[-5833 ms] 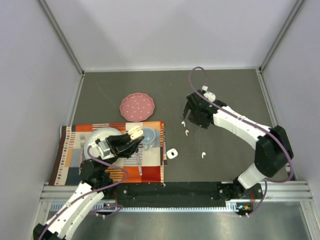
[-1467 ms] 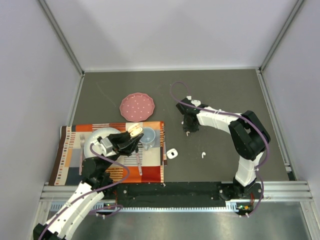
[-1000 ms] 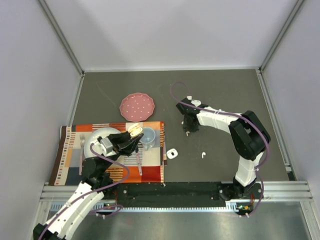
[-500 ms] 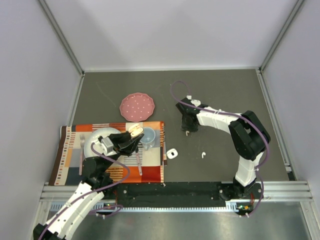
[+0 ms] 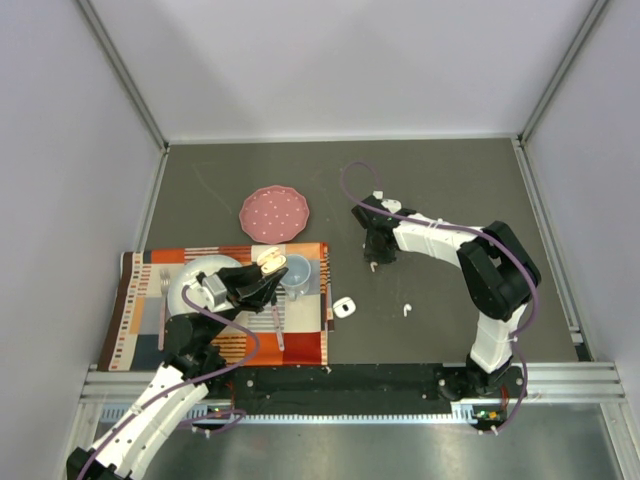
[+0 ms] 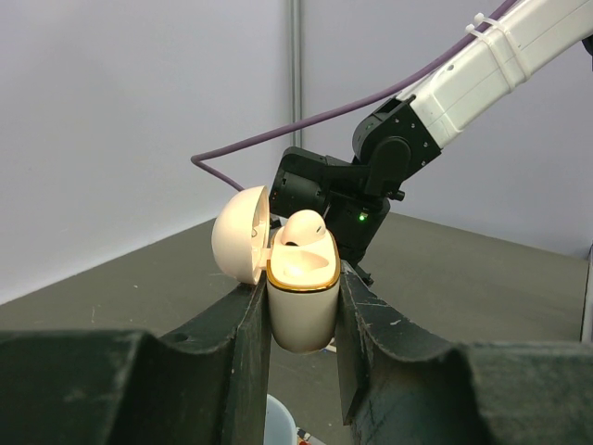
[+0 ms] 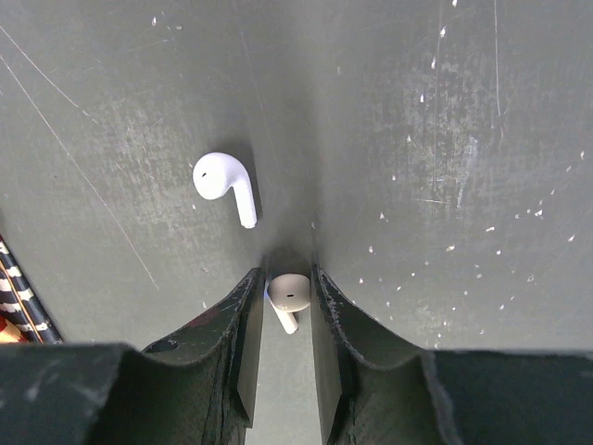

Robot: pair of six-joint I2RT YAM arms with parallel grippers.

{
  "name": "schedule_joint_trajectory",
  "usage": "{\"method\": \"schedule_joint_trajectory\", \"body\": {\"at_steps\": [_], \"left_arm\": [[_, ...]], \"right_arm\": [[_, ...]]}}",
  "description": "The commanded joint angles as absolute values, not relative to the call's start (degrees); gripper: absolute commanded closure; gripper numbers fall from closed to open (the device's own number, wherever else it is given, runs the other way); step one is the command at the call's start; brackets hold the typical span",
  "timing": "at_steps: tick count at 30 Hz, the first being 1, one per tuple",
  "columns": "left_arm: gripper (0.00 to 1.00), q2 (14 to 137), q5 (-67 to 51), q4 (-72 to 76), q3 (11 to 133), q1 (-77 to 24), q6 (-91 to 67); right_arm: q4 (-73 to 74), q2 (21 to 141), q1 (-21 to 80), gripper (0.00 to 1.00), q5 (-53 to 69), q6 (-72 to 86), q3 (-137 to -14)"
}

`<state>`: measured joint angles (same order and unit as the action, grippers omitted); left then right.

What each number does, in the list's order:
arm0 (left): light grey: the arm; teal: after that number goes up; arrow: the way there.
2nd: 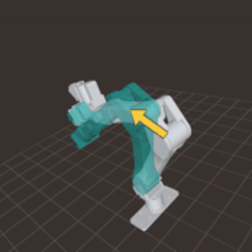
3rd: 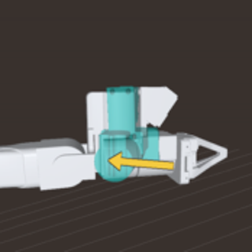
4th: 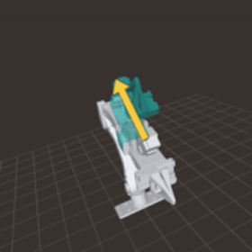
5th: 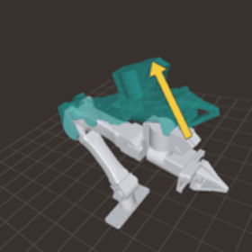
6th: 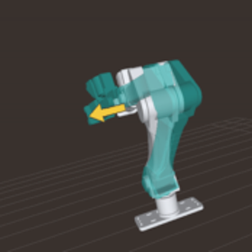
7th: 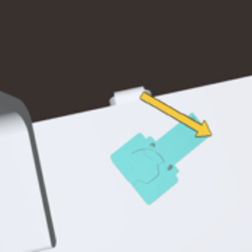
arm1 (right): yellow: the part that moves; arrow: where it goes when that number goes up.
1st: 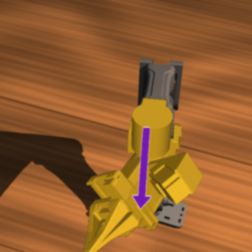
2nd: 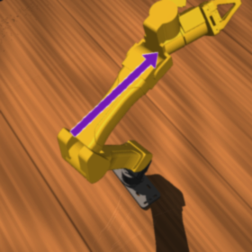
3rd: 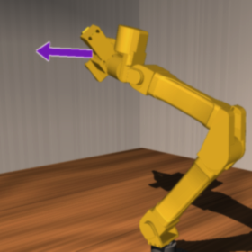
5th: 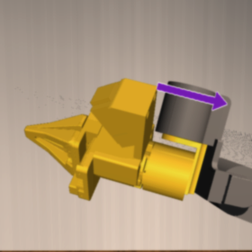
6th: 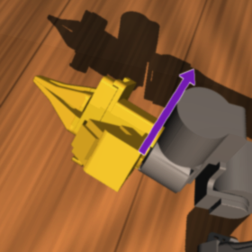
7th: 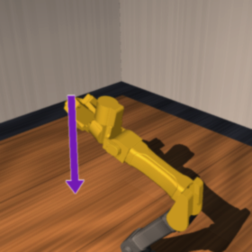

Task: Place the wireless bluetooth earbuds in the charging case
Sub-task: Pick up the left earbud from the center of the board.

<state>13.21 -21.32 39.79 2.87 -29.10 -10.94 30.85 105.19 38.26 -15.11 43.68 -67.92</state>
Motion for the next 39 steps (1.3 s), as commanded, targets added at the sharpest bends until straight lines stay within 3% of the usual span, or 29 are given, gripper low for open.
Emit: {"method": "schedule_joint_trajectory", "body": {"at_steps": [1, 9, 39], "left_arm": [[1.0, 12.39, -20.48, 41.22, 4.04, -29.27, -10.81], [1.0, 12.3, -20.48, 41.22, 4.04, -29.27, -10.81], [1.0, 12.57, -20.39, 40.78, 4.39, -29.27, -10.81]], "right_arm": [[30.15, 104.24, 39.11, 0.73, -15.38, 43.86, -68.2], [30.41, 103.89, 39.29, 0.67, -15.65, 43.95, -68.29], [31.29, 104.68, 39.9, 0.72, -16.08, 41.31, -68.64]]}}
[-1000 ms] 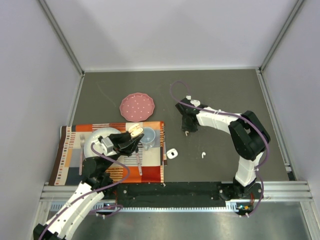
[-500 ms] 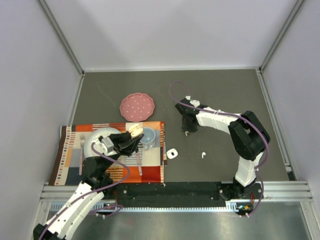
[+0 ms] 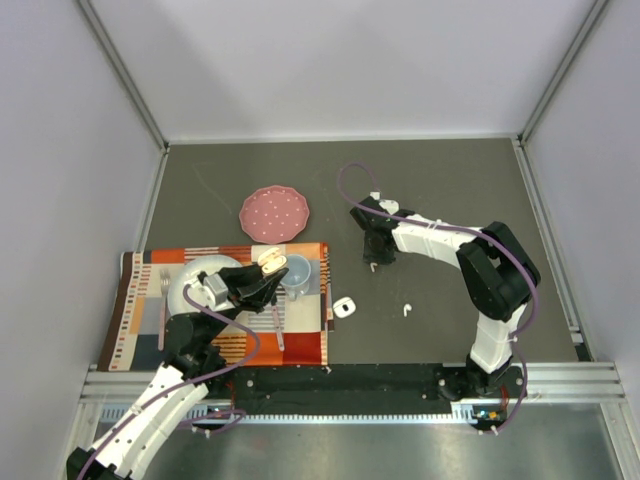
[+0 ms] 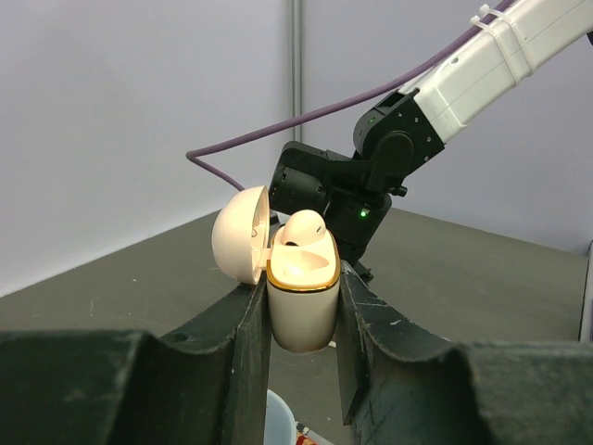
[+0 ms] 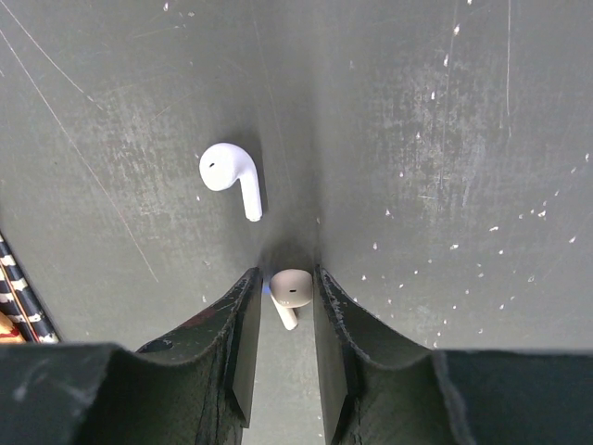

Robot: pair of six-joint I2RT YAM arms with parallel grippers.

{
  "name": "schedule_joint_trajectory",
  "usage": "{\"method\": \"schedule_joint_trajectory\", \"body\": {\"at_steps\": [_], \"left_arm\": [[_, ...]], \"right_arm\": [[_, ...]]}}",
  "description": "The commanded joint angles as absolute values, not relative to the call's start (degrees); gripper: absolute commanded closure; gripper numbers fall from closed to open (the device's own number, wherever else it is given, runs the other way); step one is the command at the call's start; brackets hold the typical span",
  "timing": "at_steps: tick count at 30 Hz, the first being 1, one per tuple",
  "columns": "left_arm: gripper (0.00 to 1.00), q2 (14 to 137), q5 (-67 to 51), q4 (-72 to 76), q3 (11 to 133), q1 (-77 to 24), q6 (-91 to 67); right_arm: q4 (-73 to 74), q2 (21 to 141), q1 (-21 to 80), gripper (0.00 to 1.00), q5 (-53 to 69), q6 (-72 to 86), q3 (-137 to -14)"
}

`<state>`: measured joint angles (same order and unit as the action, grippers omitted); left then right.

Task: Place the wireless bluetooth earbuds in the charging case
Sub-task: Pick up the left earbud from the center of the board.

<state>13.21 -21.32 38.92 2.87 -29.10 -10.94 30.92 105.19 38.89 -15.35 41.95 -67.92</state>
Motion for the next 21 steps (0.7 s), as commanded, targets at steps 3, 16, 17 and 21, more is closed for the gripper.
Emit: {"method": "schedule_joint_trajectory", "body": {"at_steps": [3, 16, 17, 21], "left_arm": [[1.0, 12.57, -20.39, 40.78, 4.39, -29.27, -10.72], [1.0, 12.74, -20.39, 40.43, 4.83, -29.27, -10.37], [1.0, 12.74, -20.3, 40.43, 4.83, -29.27, -10.37], [1.0, 13.27, -20.48, 40.52, 4.75, -29.27, -10.55]], "right_arm": [[31.38, 104.68, 39.82, 0.74, -16.0, 41.57, -68.64], [31.11, 103.63, 39.9, 0.96, -16.43, 41.92, -68.91], [30.85, 103.36, 39.82, 0.98, -16.52, 42.01, -68.73], [27.18, 98.55, 40.25, 1.0, -16.61, 41.75, -65.76]]}}
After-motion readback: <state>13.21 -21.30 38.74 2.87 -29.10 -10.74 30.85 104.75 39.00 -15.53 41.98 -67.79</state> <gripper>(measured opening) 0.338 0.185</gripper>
